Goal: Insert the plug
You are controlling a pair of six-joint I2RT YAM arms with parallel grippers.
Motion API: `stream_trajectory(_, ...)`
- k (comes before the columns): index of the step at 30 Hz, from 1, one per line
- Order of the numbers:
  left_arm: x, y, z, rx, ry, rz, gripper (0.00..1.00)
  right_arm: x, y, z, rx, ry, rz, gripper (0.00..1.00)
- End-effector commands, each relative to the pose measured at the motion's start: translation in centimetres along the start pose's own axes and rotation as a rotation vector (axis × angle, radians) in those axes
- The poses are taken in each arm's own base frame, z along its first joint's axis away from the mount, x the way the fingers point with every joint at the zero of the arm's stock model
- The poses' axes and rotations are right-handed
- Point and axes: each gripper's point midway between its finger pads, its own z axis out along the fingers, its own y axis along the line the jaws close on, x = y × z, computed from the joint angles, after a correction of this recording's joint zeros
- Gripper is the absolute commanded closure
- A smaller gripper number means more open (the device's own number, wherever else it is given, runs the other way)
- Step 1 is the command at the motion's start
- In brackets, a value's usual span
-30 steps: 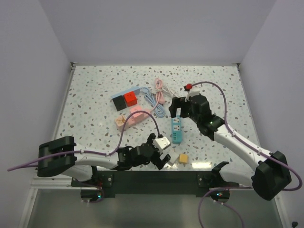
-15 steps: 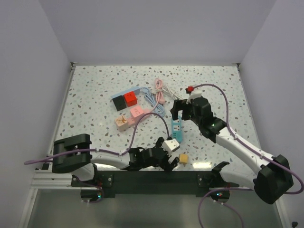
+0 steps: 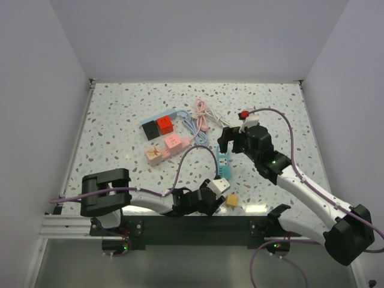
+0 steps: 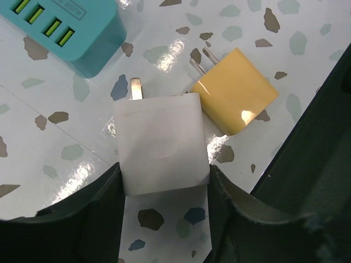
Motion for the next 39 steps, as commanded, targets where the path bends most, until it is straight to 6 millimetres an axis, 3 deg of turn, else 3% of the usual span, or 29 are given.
stream_trajectory(1,-1.9,-1.0,0.4,0.027,-0.056,-0.002,0.7,-0.8,-0.6,-0.8,0.023,-0.042,0.005,0.02)
stream_trajectory(5,-4.8,0.3,-0.2,0.007,-0.134,-0.045,1.0,-1.3,-0.8,-1.7,0.024,-0.075,0.014,0.02)
stream_trajectory(9,-9.6,4.1,-2.6,0.001,-0.302,-0.195,1.0,-2.2,-0.9,-3.4,0.019,-0.133,0.053,0.02)
stream_trajectory(10,-9.6,5.9,-2.9,-0.031,-0.323,-0.221,1.0,-2.2,-0.9,-3.6,0.014,-0.14,0.063,0.02)
stream_trajectory(13,-13.0,8.3,-5.2,-0.088,-0.472,-0.26,1.0,-2.9,0.0,-4.6,-0.041,-0.176,0.097,0.02)
stream_trajectory(18,-17.7,11.0,-8.4,-0.164,-0.663,-0.332,1.0,-3.0,3.3,-4.5,-0.217,-0.171,0.154,0.03)
stream_trajectory(28,-20.6,11.7,-9.2,-0.204,-0.769,-0.353,1.0,-2.1,7.7,-3.3,-0.444,-0.104,0.215,0.05)
stream_trajectory(34,-21.1,11.8,-9.3,-0.204,-0.817,-0.34,1.0,-0.6,7.9,-2.2,-0.452,-0.061,0.228,0.06)
stream_trajectory(39,-21.6,11.6,-9.5,-0.193,-0.852,-0.333,1.0,-0.5,8.9,-2.0,-0.508,-0.045,0.218,0.25)
